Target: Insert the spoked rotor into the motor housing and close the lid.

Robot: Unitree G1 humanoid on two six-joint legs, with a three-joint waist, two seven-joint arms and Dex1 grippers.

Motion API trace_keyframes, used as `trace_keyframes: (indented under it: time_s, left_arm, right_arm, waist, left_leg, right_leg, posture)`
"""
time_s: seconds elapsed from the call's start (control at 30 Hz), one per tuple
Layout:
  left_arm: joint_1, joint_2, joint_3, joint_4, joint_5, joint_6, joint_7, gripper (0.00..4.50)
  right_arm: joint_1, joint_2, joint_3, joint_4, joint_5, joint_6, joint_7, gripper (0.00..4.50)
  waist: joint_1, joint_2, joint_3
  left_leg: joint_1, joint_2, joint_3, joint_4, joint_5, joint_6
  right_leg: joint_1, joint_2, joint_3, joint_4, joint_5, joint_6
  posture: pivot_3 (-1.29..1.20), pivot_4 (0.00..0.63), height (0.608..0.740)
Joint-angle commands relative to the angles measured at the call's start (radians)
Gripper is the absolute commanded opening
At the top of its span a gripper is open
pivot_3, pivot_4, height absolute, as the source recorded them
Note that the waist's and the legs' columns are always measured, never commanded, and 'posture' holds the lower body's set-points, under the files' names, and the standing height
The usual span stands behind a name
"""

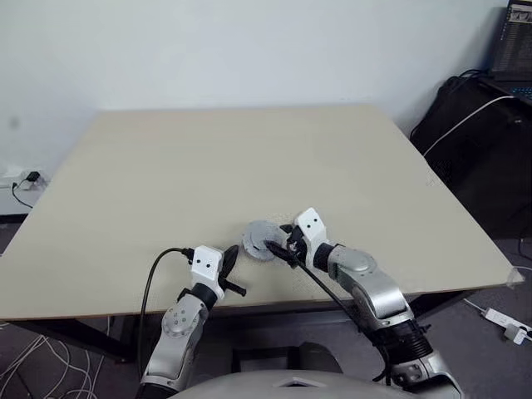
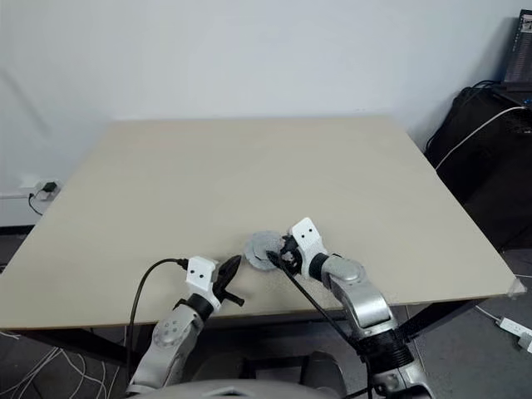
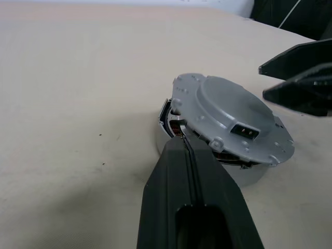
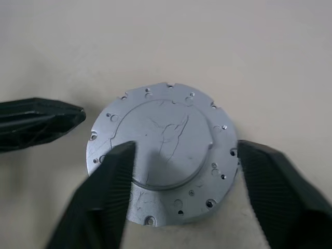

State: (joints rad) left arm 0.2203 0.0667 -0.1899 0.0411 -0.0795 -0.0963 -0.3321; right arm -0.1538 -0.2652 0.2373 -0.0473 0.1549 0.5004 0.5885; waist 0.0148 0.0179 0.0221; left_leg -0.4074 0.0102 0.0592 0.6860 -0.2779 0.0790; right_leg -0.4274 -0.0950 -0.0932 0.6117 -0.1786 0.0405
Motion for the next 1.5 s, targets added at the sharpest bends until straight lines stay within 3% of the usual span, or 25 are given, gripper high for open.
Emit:
trace_keyframes:
  time_s: [0.03, 0.67, 0.77, 0.83, 1.17, 1.5]
  left_arm:
    - [-0.005, 0.000, 0.000, -0.016, -0.007, -0.016, -0.006, 0.00]
    - [0.007, -0.009, 0.012, -0.024, -0.019, -0.023, 0.005, 0.00]
    - [0.007, -0.010, 0.013, -0.024, -0.021, -0.025, 0.005, 0.00]
    - [0.007, -0.012, 0.014, -0.023, -0.024, -0.026, 0.004, 0.00]
    - [0.001, -0.012, 0.013, -0.017, -0.032, -0.024, -0.001, 0.00]
    - [0.002, -0.013, 0.012, -0.011, -0.033, -0.028, -0.003, 0.00]
  right_arm:
    - [-0.049, 0.001, 0.006, 0.025, 0.009, -0.034, 0.040, 4.47]
    - [-0.136, 0.045, 0.067, 0.181, -0.046, -0.084, 0.063, 4.47]
    - [-0.134, 0.047, 0.066, 0.184, -0.055, -0.092, 0.056, 3.90]
    - [-0.131, 0.048, 0.064, 0.183, -0.059, -0.095, 0.053, 3.29]
    - [-0.118, 0.074, 0.016, 0.166, -0.052, -0.113, 0.000, 3.28]
    - [-0.141, 0.085, 0.070, 0.209, -0.134, -0.073, -0.062, 3.28]
  waist:
    - [0.000, 0.000, 0.000]
    - [0.001, 0.000, 0.000]
    - [0.001, 0.000, 0.000]
    - [0.001, 0.000, 0.000]
    - [0.001, 0.001, 0.000]
    - [0.001, 0.001, -0.001]
  left_leg:
    - [0.000, 0.000, 0.000, 0.000, 0.000, 0.000]
    - [0.000, 0.000, 0.000, 0.001, 0.000, 0.000]
    - [0.000, 0.000, 0.000, 0.001, 0.000, 0.000]
    - [0.000, 0.000, 0.000, 0.001, 0.000, 0.000]
    - [0.000, 0.000, 0.000, 0.002, 0.000, 0.000]
    - [0.000, 0.000, 0.001, 0.002, 0.000, 0.000]
  right_leg:
    - [0.000, 0.000, 0.000, 0.000, 0.000, 0.000]
    - [0.000, 0.000, 0.000, 0.001, 0.000, 0.000]
    - [0.000, 0.000, 0.000, 0.001, 0.000, 0.000]
    - [0.000, 0.000, 0.000, 0.001, 0.000, 0.000]
    - [0.000, 0.000, 0.001, 0.002, 0.000, 0.000]
    - [0.000, 0.000, 0.001, 0.002, 0.000, 0.000]
  posture:
    - [0.00, 0.000, 0.740]
    - [0.00, 0.000, 0.740]
    - [0.00, 0.000, 0.740]
    - [0.00, 0.000, 0.740]
    - [0.00, 0.000, 0.740]
    - [0.00, 0.000, 0.740]
